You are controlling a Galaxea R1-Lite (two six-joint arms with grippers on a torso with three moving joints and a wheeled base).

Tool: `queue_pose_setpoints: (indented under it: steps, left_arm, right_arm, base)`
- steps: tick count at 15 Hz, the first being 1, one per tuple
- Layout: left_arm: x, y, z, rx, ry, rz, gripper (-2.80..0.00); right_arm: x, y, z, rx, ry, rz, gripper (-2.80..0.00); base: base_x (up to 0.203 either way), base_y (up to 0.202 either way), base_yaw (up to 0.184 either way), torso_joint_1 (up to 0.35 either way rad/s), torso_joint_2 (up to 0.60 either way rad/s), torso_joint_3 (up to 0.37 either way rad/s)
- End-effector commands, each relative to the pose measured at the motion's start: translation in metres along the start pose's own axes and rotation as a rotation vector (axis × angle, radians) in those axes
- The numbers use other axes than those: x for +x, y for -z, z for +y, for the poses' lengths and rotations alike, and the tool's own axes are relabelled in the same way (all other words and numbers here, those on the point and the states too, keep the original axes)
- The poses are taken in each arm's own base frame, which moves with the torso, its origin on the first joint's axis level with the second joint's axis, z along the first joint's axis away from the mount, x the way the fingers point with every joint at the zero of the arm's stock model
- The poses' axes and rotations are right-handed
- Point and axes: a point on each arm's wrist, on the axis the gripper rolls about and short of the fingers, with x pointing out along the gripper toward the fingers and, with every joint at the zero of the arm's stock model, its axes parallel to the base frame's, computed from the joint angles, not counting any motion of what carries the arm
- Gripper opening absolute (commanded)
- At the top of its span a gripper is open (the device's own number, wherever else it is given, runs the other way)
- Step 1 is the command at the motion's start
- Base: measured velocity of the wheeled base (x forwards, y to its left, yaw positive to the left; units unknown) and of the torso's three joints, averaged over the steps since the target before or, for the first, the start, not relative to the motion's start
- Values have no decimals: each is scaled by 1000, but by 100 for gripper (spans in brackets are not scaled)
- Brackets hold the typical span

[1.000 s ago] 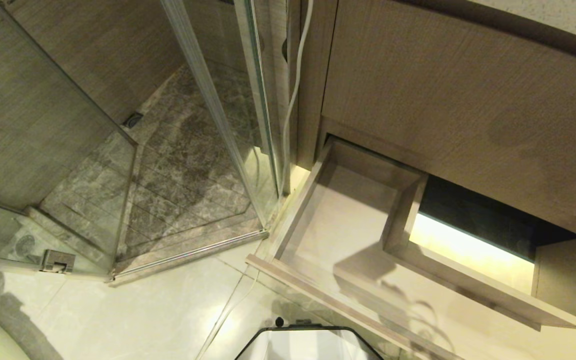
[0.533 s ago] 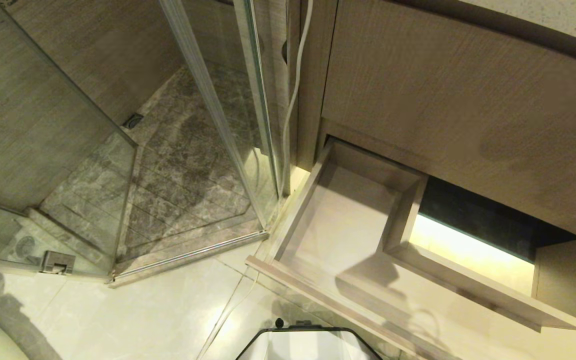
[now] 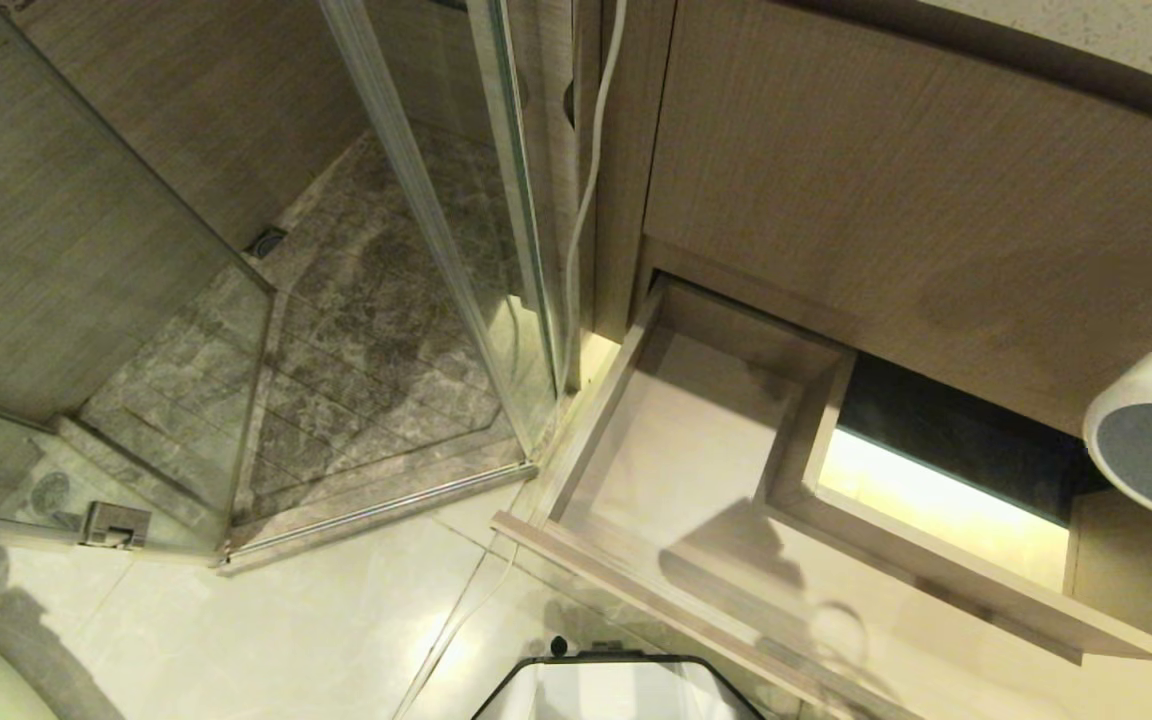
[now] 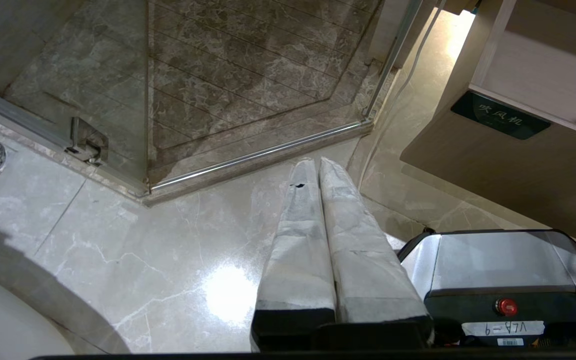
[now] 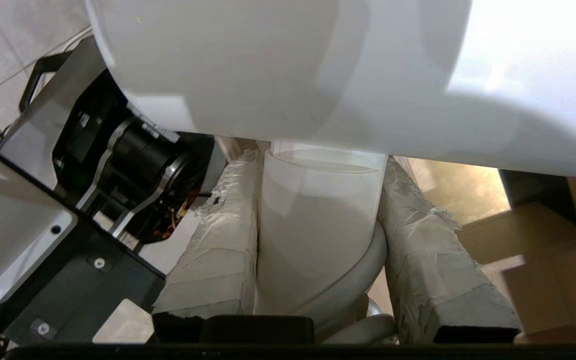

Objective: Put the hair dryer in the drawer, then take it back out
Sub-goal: Put it into the drawer

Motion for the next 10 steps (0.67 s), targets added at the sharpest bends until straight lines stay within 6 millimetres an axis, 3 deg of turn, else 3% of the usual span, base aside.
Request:
queue_pose_setpoints:
  steps: [1, 4, 7, 10]
  left_arm:
    - [0, 0, 0, 1, 0, 1, -280]
    - [0, 0, 0, 0, 0, 1, -280]
    - [0, 0, 0, 0, 0, 0, -280]
    - [0, 0, 0, 1, 0, 0, -280]
  right_arm:
    - [20, -6, -5, -14, -69, 53, -280]
    - [32, -14, -8, -31, -93, 51, -280]
    - [30, -17, -8, -45, -86, 16, -280]
    - [19, -9, -1, -56, -73, -22, -280]
  base:
    - [0, 0, 0, 0, 0, 0]
    - [0, 0, 0, 0, 0, 0]
    - [0, 0, 0, -16, 29, 13]
    - [0, 0, 0, -200, 310, 110]
